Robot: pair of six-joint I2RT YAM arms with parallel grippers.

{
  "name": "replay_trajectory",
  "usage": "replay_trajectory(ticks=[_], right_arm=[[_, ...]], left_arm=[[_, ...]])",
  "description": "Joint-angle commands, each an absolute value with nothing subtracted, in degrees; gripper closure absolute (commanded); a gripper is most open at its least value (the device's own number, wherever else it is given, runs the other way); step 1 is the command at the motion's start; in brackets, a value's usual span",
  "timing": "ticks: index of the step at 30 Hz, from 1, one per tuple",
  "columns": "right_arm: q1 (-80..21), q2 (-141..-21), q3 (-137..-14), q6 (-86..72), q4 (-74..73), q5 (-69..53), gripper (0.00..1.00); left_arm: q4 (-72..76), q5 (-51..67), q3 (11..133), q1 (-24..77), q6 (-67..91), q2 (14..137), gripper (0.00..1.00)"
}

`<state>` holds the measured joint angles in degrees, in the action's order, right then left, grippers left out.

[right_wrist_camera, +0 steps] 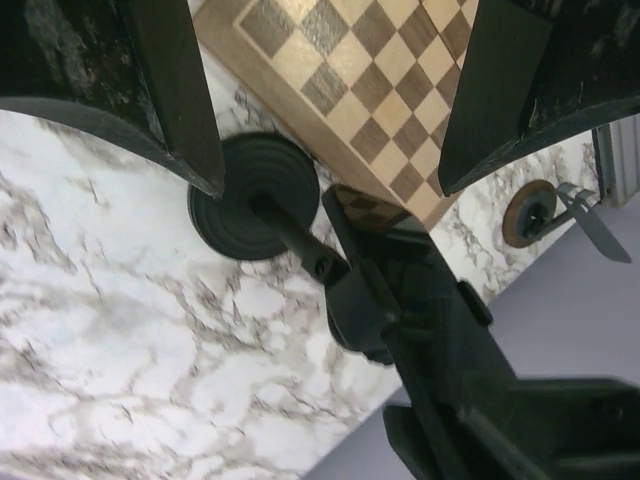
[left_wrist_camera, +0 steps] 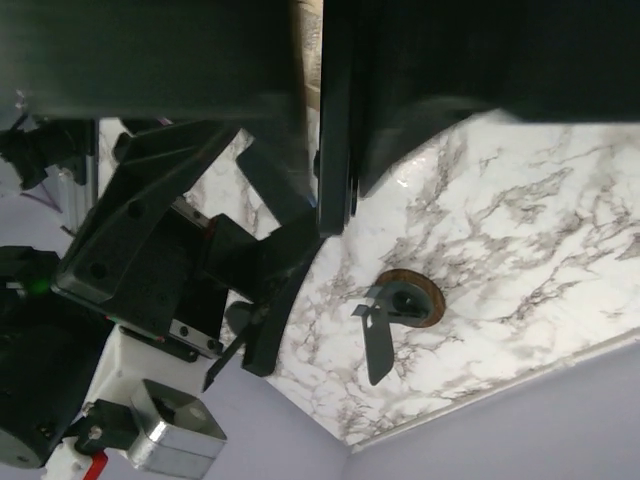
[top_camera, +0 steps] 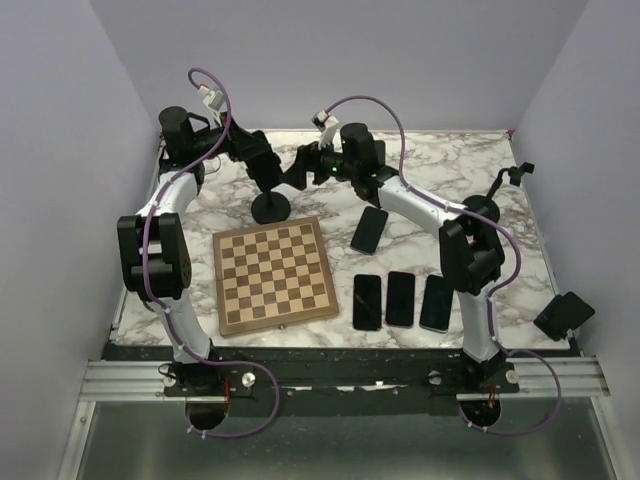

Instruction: Remove the phone from the phone stand

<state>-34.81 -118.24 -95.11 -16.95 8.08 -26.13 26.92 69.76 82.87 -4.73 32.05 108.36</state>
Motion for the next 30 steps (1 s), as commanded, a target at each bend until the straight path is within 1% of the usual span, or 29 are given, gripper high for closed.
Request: replay_trajectory(ticks=[1, 2, 3, 5, 6, 9, 11, 14, 17, 20, 22, 23, 24, 26, 28, 30], right_arm=[[-34.54, -124.20, -103.81, -13.40, 7.16, -36.49, 0.04], [-34.57, -124.84, -105.10, -13.30, 7.10, -37.69, 0.04], [-34.54, -125.25, -105.68, -13.62, 7.60, -38.27, 0.04], [-34.50, -125.53, -106.03, -13.61, 8.25, -37.99, 0.02], [-34.50, -125.74, -106.44, -13.36, 8.29, -38.45, 0.02], [-34.50, -127.41, -109.07, -13.00, 7.82, -39.76, 0.02], [-34.36, -129.21, -111.95, -13.47, 7.11, -40.07, 0.02], [-33.58, -132.06, -116.83, -16.95, 6.41, -41.64, 0.03], [-33.53, -133.99, -121.67, -17.96, 2.35, -38.85, 0.05], [-34.15, -134.41, -125.44, -21.86, -3.06, -31.91, 0.08], [-35.37, -132.53, -123.89, -21.93, -3.49, -27.68, 0.07], [-36.32, -131.73, -123.34, -21.26, -4.27, -24.10, 0.07], [-37.20, -131.12, -123.38, -20.42, -5.97, -20.02, 0.06], [-39.06, -131.02, -125.44, -18.33, -10.47, -12.87, 0.05], [-40.91, -130.91, -127.11, -17.50, -13.30, -5.13, 0.04], [-42.87, -130.36, -127.73, -15.58, -13.87, 1.45, 0.03]], left_arm=[[22.90, 68.03, 84.32, -5.09, 29.03, 106.05, 0.50], [23.48, 67.19, 83.81, -5.27, 29.83, 105.31, 0.33], [24.32, 66.36, 83.41, -5.36, 30.68, 104.24, 0.19], [22.86, 63.92, 83.13, -5.84, 31.11, 102.22, 0.05], [21.96, 62.47, 82.83, -6.24, 31.15, 101.09, 0.01], [20.22, 55.55, 79.70, -7.99, 34.14, 96.47, 0.01], [21.51, 49.25, 73.88, -9.07, 38.03, 91.90, 0.01], [23.67, 40.10, 61.87, -9.50, 41.64, 84.19, 0.02], [31.93, 35.17, 48.79, -9.49, 45.68, 78.92, 0.12], [43.40, 30.94, 38.07, -9.51, 47.21, 75.14, 0.24], [49.95, 31.47, 35.81, -9.49, 47.73, 75.95, 0.31], [49.74, 31.98, 36.23, -10.15, 49.13, 76.88, 0.34], [50.46, 32.95, 36.15, -10.97, 52.00, 77.51, 0.35], [58.13, 34.41, 33.57, -12.77, 57.50, 78.12, 0.34], [58.15, 34.81, 32.52, -14.44, 60.63, 77.14, 0.27], [51.07, 33.20, 32.76, -15.28, 60.40, 74.65, 0.19]])
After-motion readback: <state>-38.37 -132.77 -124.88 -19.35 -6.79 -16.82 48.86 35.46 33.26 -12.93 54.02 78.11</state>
